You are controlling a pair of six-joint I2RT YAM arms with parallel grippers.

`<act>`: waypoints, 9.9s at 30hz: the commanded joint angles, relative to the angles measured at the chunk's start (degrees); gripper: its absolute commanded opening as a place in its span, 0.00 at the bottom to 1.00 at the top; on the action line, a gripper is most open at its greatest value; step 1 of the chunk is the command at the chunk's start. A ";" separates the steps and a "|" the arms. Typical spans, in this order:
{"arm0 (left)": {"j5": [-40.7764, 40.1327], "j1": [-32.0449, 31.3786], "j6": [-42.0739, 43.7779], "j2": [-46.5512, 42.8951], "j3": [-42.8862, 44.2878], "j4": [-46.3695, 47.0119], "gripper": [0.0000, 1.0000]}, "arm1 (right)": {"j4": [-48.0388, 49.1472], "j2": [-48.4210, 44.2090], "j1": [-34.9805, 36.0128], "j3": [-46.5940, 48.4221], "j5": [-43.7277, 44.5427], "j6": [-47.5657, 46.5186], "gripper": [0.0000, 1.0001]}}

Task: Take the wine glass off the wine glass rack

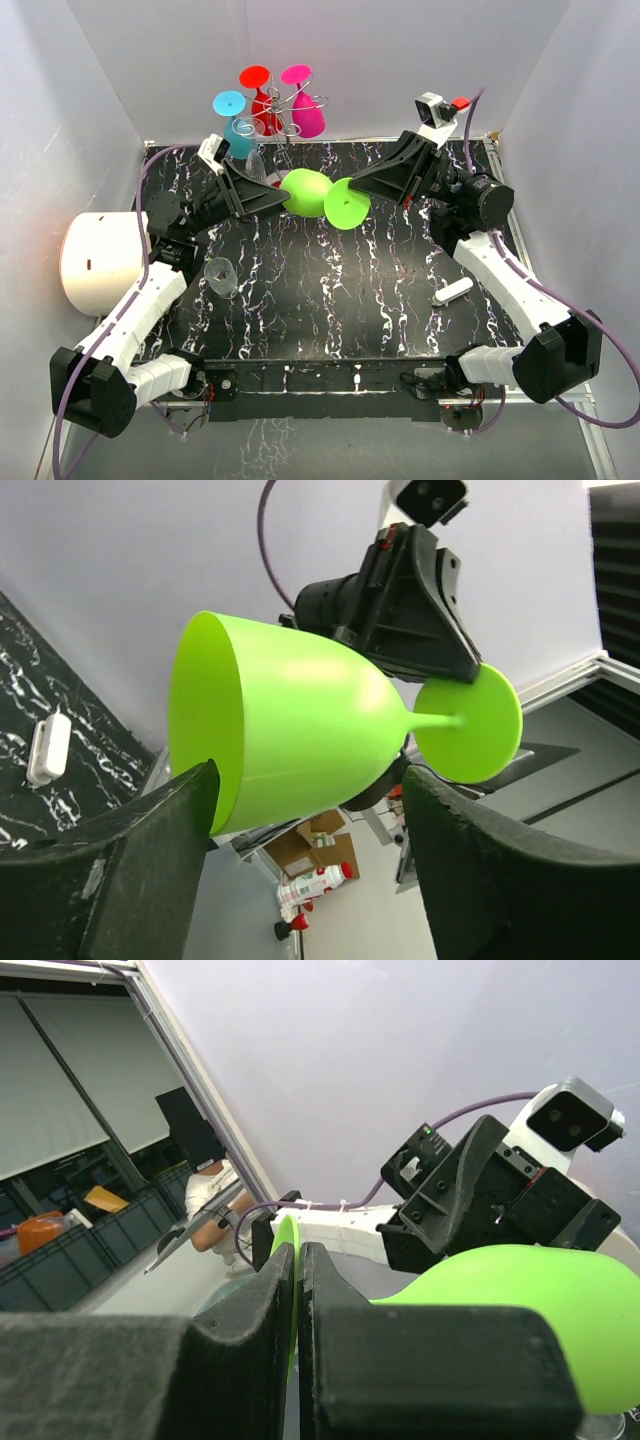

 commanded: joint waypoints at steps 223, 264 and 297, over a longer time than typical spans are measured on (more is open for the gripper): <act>-37.25 10.21 10.95 23.11 35.83 -52.36 0.20 | -64.80 2.18 -1.56 -6.41 33.15 -48.18 0.98; -37.21 10.98 8.82 21.97 35.52 -51.59 0.00 | -63.83 1.39 -1.56 -6.68 33.15 -47.35 0.98; -35.35 14.78 6.84 21.08 39.01 -52.74 0.00 | -64.02 0.38 -1.56 -7.47 33.56 -47.43 0.98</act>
